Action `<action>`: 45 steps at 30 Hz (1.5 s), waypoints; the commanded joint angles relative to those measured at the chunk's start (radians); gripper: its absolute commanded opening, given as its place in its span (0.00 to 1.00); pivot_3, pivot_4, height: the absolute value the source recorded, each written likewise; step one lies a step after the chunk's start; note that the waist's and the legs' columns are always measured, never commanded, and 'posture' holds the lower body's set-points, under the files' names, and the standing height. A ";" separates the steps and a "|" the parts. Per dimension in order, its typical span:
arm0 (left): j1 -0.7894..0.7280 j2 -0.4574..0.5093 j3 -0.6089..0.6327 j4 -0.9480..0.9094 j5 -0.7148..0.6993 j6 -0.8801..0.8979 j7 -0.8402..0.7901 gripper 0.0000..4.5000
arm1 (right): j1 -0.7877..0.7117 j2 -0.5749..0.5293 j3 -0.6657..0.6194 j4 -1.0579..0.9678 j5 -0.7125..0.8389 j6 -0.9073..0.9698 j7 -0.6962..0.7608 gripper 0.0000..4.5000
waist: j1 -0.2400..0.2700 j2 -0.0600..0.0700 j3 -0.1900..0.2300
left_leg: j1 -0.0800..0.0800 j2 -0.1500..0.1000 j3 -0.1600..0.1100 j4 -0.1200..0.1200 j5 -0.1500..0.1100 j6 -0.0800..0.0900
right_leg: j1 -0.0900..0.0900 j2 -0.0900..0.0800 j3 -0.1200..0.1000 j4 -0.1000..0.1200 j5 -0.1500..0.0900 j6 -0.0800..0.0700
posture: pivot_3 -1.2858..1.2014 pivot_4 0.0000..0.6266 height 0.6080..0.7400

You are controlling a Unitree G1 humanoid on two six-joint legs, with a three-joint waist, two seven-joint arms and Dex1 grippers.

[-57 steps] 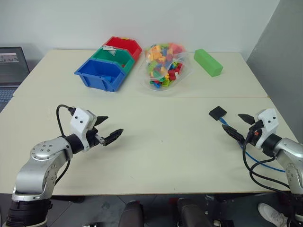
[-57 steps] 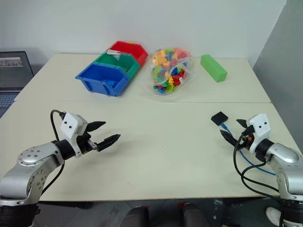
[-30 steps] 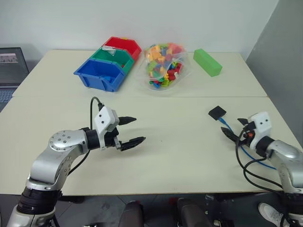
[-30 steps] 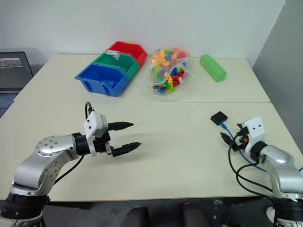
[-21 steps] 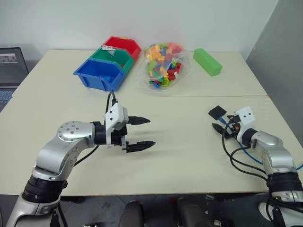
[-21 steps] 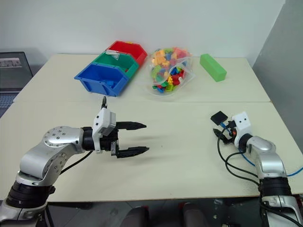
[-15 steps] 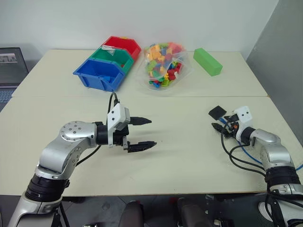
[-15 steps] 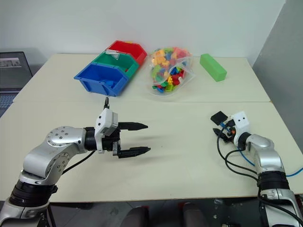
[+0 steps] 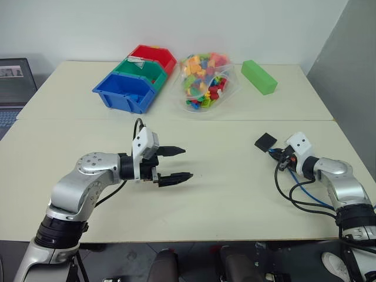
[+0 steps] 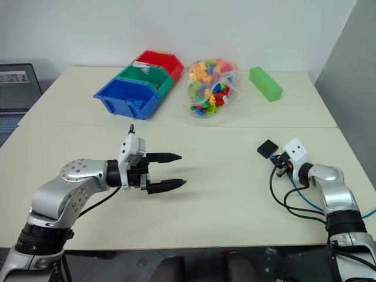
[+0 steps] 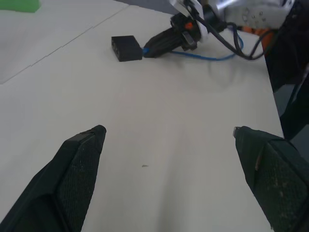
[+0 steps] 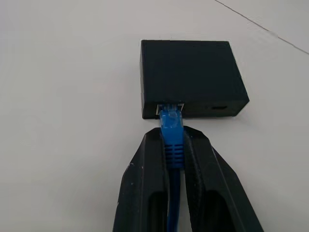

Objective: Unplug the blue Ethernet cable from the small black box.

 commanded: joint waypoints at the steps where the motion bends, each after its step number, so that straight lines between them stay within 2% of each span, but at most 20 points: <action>1: -0.062 -0.013 0.086 -0.001 -0.159 0.145 0.018 1.00 | -0.016 -0.038 0.038 -0.151 -0.062 -0.155 0.035 0.04 | -0.001 0.000 0.000 | 0.000 0.000 0.000 0.000 0.000 0.000 | 0.000 0.000 0.000 0.000 0.000 0.000 | 0.52 0.24 1.00; 8: -0.119 -0.005 0.108 0.081 -0.254 0.292 0.011 1.00 | -0.095 -0.002 0.146 -0.343 -0.131 -0.401 0.077 0.04 | -0.016 0.000 0.000 | 0.001 0.000 -0.001 0.000 0.000 0.000 | 0.000 0.000 0.000 0.001 0.000 0.000 | 0.52 0.24 1.00; 13: -0.164 -0.031 0.123 0.114 -0.302 0.344 0.033 1.00 | -0.149 0.038 0.196 -0.384 -0.156 -0.519 0.082 0.04 | -0.012 0.000 0.000 | 0.000 0.000 -0.001 0.000 0.000 0.000 | 0.000 0.000 -0.001 0.001 0.000 0.000 | 0.52 0.24 1.00; 19: -0.176 -0.078 0.159 0.124 -0.367 0.402 0.080 1.00 | -0.188 0.073 0.223 -0.392 -0.169 -0.585 0.081 0.04 | 0.000 0.000 0.000 | 0.000 0.000 -0.001 0.001 0.000 0.000 | 0.000 -0.001 -0.001 0.001 0.000 0.000 | 0.52 0.24 1.00; 29: -0.203 -0.111 0.189 0.170 -0.407 0.424 0.120 1.00 | -0.201 0.089 0.232 -0.420 -0.155 -0.585 0.098 0.04 | 0.002 0.000 0.000 | 0.000 0.000 -0.001 0.002 0.000 0.000 | 0.000 -0.001 -0.001 0.002 0.000 0.000 | 0.52 0.24 1.00; 32: -0.209 -0.114 0.174 0.176 -0.405 0.424 0.110 0.90 | -0.192 0.096 0.240 -0.442 -0.155 -0.579 0.103 0.04 | 0.002 0.000 0.000 | 0.000 0.000 -0.001 0.002 0.000 0.000 | 0.000 -0.001 -0.001 0.002 0.000 0.000 | 0.52 0.24 1.00; 34: -0.212 -0.116 0.168 0.179 -0.402 0.422 0.104 0.78 | -0.192 0.099 0.242 -0.450 -0.157 -0.574 0.103 0.04 | 0.002 0.000 0.000 | 0.000 0.000 -0.001 0.002 0.000 0.000 | 0.000 -0.001 -0.001 0.002 0.000 0.000 | 0.52 0.24 1.00; 45: -0.222 -0.123 0.115 0.194 -0.358 0.404 0.063 0.27 | -0.183 0.117 0.265 -0.500 -0.163 -0.541 0.105 0.04 | 0.002 0.000 0.000 | 0.000 0.000 -0.001 0.002 0.000 0.000 | 0.000 -0.001 -0.001 0.002 0.000 0.000 | 0.52 0.24 1.00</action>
